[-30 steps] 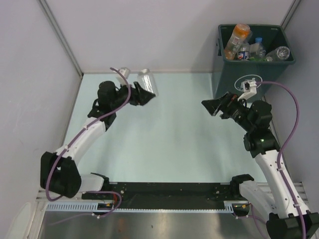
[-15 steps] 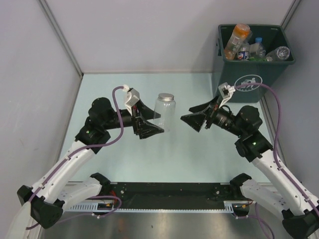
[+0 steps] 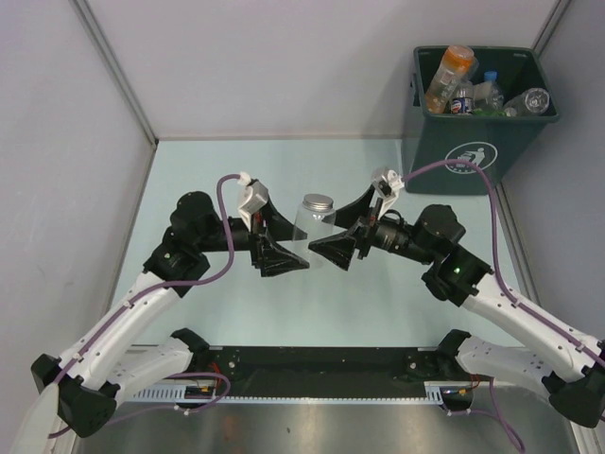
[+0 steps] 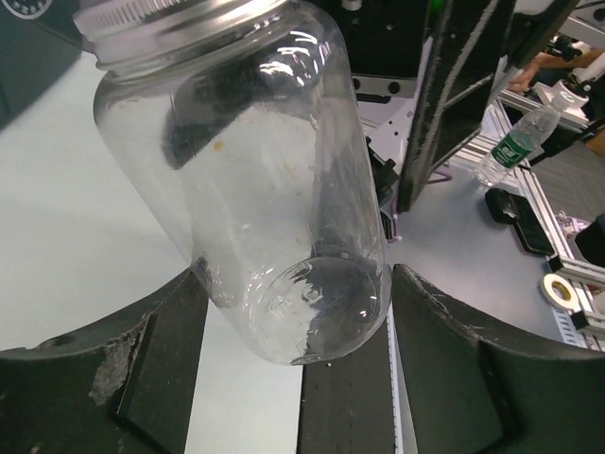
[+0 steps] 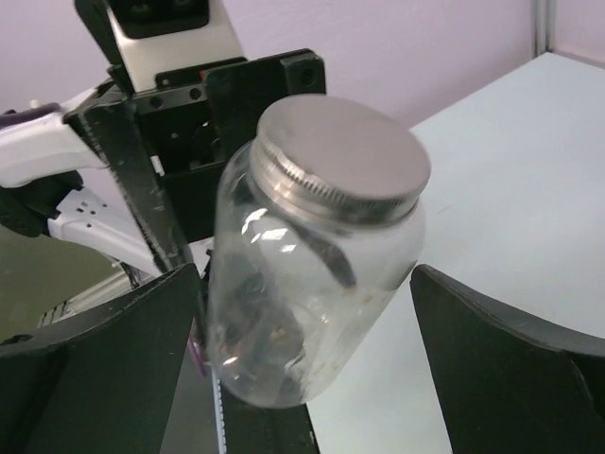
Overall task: Put the plastic bottles in the bin
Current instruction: Pick up the plastic bottle from the corner of the board.
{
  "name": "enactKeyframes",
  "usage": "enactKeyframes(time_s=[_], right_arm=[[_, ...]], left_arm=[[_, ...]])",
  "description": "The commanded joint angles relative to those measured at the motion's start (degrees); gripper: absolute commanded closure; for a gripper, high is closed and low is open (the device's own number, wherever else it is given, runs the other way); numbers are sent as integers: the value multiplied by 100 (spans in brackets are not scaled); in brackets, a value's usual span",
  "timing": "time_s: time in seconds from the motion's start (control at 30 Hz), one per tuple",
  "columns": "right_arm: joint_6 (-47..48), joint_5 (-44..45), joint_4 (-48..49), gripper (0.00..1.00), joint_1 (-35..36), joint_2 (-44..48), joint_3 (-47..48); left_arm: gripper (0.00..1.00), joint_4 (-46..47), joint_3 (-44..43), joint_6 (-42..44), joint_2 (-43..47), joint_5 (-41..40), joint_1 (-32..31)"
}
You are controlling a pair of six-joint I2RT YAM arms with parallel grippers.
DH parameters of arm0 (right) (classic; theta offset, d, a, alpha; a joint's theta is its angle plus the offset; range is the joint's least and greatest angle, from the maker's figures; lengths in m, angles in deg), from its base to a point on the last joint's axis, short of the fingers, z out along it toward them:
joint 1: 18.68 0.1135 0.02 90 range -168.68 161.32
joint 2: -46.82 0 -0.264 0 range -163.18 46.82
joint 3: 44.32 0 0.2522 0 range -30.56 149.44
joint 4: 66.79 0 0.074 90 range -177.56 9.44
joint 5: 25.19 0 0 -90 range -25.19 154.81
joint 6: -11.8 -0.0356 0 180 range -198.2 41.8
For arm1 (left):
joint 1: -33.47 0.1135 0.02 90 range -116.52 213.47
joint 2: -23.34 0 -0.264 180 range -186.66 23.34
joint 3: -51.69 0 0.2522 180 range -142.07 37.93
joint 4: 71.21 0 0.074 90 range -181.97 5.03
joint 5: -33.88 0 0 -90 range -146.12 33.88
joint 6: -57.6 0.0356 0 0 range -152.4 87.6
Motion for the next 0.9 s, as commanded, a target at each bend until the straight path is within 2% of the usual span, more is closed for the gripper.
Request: enactKeyframes(time_s=[0.0,0.17,0.23,0.27,0.3,0.33,0.37,0.43,0.47,0.57,0.6,0.67,0.7,0.87], right_arm=[[248,333,353,1,94,-159,345],[266,465,370,1,111,-326,477],[204,395,414,7,120,-326,477],[178,377,432,19,120,-343,486],[152,377,424,28,120,-352,503],[134,403,380,45,120,-344,512],[125,456,353,52,120,-335,521],[142,517,292,64,129,-274,547],[177,613,266,64,138,-256,556],[388,1042,-15,68,129,-142,705],[467,1210,-138,69,138,-107,766],[799,1797,-498,70,120,-36,1012],[932,2018,-621,70,85,-19,1126],[1758,4241,-1492,71,67,-115,2266]], left_arm=[[100,92,111,182,162,339,-124],[100,92,147,208,188,348,-159],[100,74,147,208,180,304,-168],[100,66,138,208,180,269,-168],[95,57,112,191,171,225,-159],[92,31,94,173,180,173,-168],[84,-22,42,173,171,103,-168],[58,-84,-11,155,162,15,-168],[40,-171,-72,155,171,-47,-168],[0,-661,-291,278,267,-695,-168],[0,-803,-345,374,337,-1263,-168],[0,-1102,-494,463,408,-1802,-168],[0,-1356,-547,506,504,-2319,-168],[0,-1631,-399,542,917,-3781,-168]])
